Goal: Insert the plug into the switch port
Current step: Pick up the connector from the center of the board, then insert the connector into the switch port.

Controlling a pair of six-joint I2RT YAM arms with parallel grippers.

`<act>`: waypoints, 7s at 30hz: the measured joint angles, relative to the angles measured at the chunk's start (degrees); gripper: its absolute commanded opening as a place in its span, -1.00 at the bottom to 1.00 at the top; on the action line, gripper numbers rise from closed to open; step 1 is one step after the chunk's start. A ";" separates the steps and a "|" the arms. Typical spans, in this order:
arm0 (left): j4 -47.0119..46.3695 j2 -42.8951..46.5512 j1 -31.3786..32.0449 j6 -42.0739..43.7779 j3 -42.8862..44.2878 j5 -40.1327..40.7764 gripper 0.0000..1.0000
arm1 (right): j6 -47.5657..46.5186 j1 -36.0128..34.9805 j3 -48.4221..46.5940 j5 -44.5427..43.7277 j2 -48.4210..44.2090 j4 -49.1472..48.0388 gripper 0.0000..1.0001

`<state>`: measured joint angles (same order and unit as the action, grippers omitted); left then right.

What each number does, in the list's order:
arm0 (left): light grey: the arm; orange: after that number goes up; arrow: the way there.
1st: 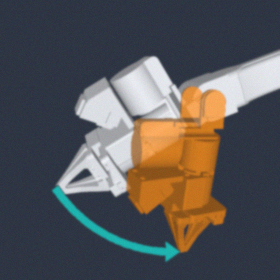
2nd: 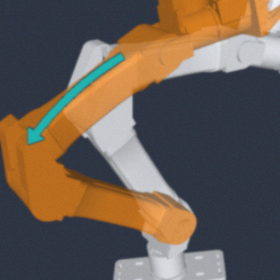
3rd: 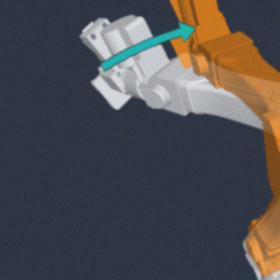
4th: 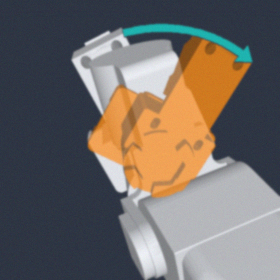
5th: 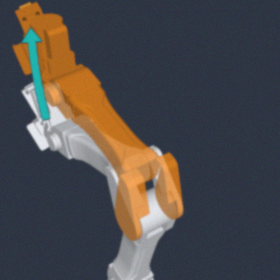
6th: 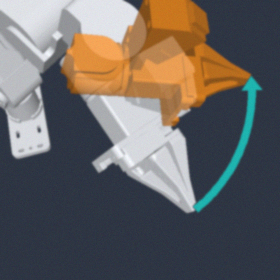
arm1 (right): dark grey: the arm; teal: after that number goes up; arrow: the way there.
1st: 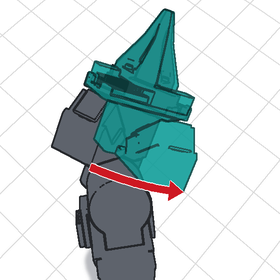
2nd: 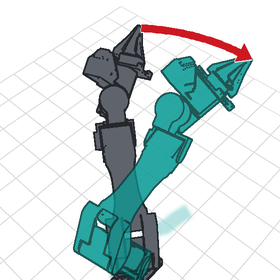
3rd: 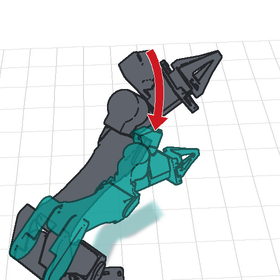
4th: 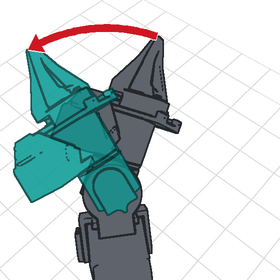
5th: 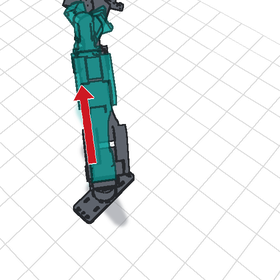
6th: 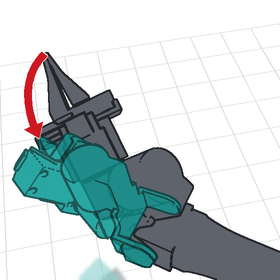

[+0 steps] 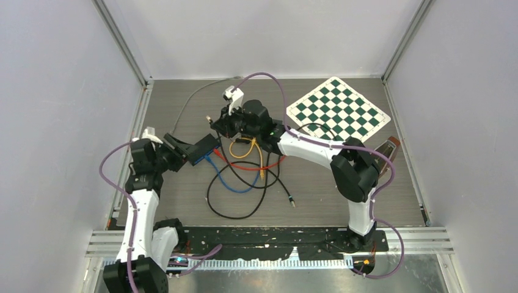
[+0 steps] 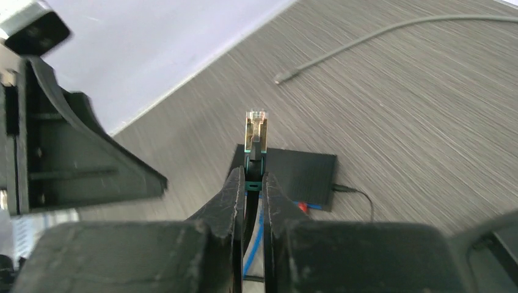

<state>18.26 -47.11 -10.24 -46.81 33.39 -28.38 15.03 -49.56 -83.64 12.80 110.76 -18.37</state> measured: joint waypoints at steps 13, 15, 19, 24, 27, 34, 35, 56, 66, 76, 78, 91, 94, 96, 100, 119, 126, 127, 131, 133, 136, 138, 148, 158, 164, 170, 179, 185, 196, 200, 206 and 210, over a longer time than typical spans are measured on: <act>3.45 -19.02 -10.86 -3.93 10.86 15.87 0.01 | -5.70 -9.92 -0.48 -12.85 1.18 14.21 -0.89; 3.26 -24.00 -11.10 -3.80 13.16 15.54 0.01 | -5.62 -11.67 -1.62 -14.19 3.37 15.85 -0.90; -0.02 -33.75 -11.43 -2.64 16.11 11.15 -0.09 | -5.22 -14.05 -4.22 -15.96 8.28 19.10 -0.89; -3.89 -44.52 -11.67 -1.09 18.40 4.50 -0.17 | -4.98 -14.73 -5.55 -17.66 12.33 21.81 -0.90; -4.44 -49.92 -11.67 0.22 20.92 1.73 -0.15 | -4.50 -14.73 -7.17 -18.49 13.70 23.08 -0.90; -5.73 -56.94 -11.85 1.86 24.28 -1.92 -0.30 | -3.74 -14.73 -15.32 -20.76 17.57 24.70 -0.89; -5.70 -57.61 -11.87 2.05 24.74 -2.21 -0.32 | -3.63 -14.73 -16.24 -20.94 18.12 24.96 -0.89; -6.01 -64.15 -11.78 4.33 28.37 -9.20 -0.51 | -0.87 -15.65 -30.18 -27.34 28.09 37.00 -0.90; -5.25 -64.15 -11.61 5.46 27.93 -10.56 -0.55 | 0.00 -15.65 -33.59 -28.00 30.84 38.32 -0.90; -5.42 -63.47 -11.58 5.86 25.68 -12.37 -0.65 | 0.48 -15.65 -28.74 -28.44 29.18 32.98 -0.89; -5.20 -63.06 -11.54 6.34 25.07 -12.41 -0.67 | 0.61 -15.65 -25.38 -28.39 27.54 30.49 -0.90; -4.46 -61.57 -10.01 8.20 23.41 -12.13 -0.67 | 0.50 -15.65 -17.27 -27.02 23.06 24.61 -0.90; -4.52 -61.24 -9.79 8.31 23.02 -12.09 -0.67 | 0.26 -15.65 -16.61 -26.45 22.62 24.35 -0.90; -4.52 -61.13 -9.75 8.31 22.91 -11.93 -0.68 | 0.13 -15.65 -16.48 -26.14 22.62 24.20 -0.90; -4.79 -60.70 -9.73 8.33 22.38 -11.76 -0.69 | 0.07 -15.69 -16.59 -25.90 22.62 24.50 -0.89; -5.81 -57.33 -9.14 10.51 19.06 -10.62 -0.71 | -5.97 -15.67 -22.36 -28.92 23.89 32.85 -0.90; -6.80 -56.41 -8.66 11.23 18.71 -10.75 -0.75 | -7.61 -15.89 -24.46 -29.18 25.38 34.45 -0.90; -7.28 -56.43 -8.46 11.21 18.62 -10.91 -0.76 | -7.63 -15.87 -24.46 -29.18 25.38 34.47 -0.90; -9.77 -56.33 -8.02 10.62 17.51 -11.13 -0.81 | -7.50 -15.69 -24.04 -29.18 25.35 34.34 -0.90; -10.32 -56.00 -7.96 10.21 17.11 -11.06 -0.82 | -7.37 -15.69 -23.50 -29.22 25.24 33.59 -0.90; -11.32 -55.10 -7.58 9.60 16.33 -10.51 -0.83 | -7.23 -15.69 -22.77 -29.38 24.98 32.79 -0.90; -12.39 -54.58 -7.39 9.44 15.63 -10.21 -0.84 | -7.08 -15.67 -22.60 -29.64 24.94 32.57 -0.90; -18.23 -52.85 -7.39 6.84 12.04 -10.14 -0.96 | -5.81 -15.50 -21.55 -30.29 24.70 30.58 -0.90; -24.90 -51.95 -7.39 3.93 9.49 -10.10 -1.00 | -6.60 -14.95 -18.16 -30.29 24.09 24.41 -0.90; -18.93 -49.05 -7.45 5.29 10.86 -10.23 -0.70 | -9.01 -14.75 -5.01 -28.76 19.96 7.61 -0.90; -7.04 -43.45 -7.37 8.13 15.63 -13.09 -0.07 | -11.06 -13.81 4.50 -27.19 17.03 -6.34 -0.90; 4.85 -35.63 -7.19 16.46 22.60 -12.79 0.23 | -12.17 -12.13 10.05 -27.10 14.58 -14.34 -0.90; 6.86 -35.34 -7.93 19.41 21.68 -13.07 0.27 | -12.15 -12.20 12.37 -25.94 10.71 -18.16 -0.90; 3.39 -35.65 -7.93 19.04 17.92 -15.89 0.25 | -11.54 -12.20 13.31 -23.28 8.39 -21.68 -0.90; -0.92 -36.30 -7.61 15.96 15.61 -18.60 0.00 | -11.37 -12.20 13.38 -22.05 8.39 -21.94 -0.89; -2.43 -37.59 -6.75 13.20 14.91 -20.76 -1.00 | -11.45 -12.07 13.35 -18.84 8.55 -22.21 -0.89; -4.02 -37.64 -6.86 12.44 13.79 -21.11 -1.00 | -11.87 -11.50 13.35 -17.25 8.66 -22.16 -0.90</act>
<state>14.24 -84.75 -17.10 -34.37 47.18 -49.50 3.16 -61.06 -70.28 -4.45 119.42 -40.53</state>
